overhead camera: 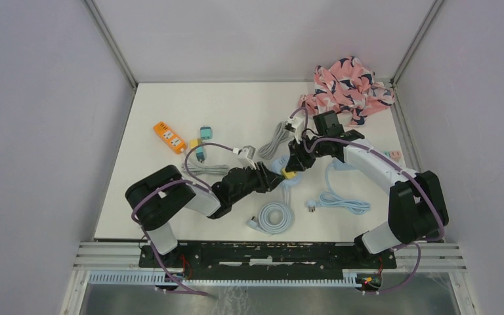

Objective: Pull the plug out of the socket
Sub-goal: Remove the plug from the socket.

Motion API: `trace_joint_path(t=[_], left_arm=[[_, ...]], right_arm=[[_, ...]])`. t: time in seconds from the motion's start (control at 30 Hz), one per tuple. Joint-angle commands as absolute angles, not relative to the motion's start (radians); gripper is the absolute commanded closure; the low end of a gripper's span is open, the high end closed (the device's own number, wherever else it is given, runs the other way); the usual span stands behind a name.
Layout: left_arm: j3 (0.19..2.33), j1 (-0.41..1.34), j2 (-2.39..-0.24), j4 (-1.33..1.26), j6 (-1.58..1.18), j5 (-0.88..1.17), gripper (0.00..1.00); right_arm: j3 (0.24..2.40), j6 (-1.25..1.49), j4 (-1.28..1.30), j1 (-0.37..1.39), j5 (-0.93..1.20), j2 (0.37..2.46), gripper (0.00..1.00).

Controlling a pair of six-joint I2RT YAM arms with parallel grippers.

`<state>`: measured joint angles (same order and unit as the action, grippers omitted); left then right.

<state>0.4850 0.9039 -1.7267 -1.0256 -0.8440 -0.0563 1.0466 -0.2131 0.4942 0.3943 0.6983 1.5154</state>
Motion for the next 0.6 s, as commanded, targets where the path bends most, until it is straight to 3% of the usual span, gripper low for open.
trace_joint_path(t=[0.0,0.17,0.4,0.57], left_arm=[[0.512,0.885,-1.752,-0.949,-0.916,-0.145,0.97],[0.462,0.848,-1.767,-1.016,-1.016,-0.15,0.97],[0.433,0.813,-1.762,-1.081,-0.988,-0.096,0.97],[0.432,0.813,-1.77,-1.042,-0.93,-0.089,0.97]], right_arm=[[1.025,-0.18,0.408,0.41,0.674,1.41,1.0],[0.988,-0.211,0.376,0.439,0.616,1.364,1.0],[1.025,-0.204,0.427,0.514,0.648,1.453,1.0],[1.064,-0.137,0.435,0.411,0.663,1.43,1.0]])
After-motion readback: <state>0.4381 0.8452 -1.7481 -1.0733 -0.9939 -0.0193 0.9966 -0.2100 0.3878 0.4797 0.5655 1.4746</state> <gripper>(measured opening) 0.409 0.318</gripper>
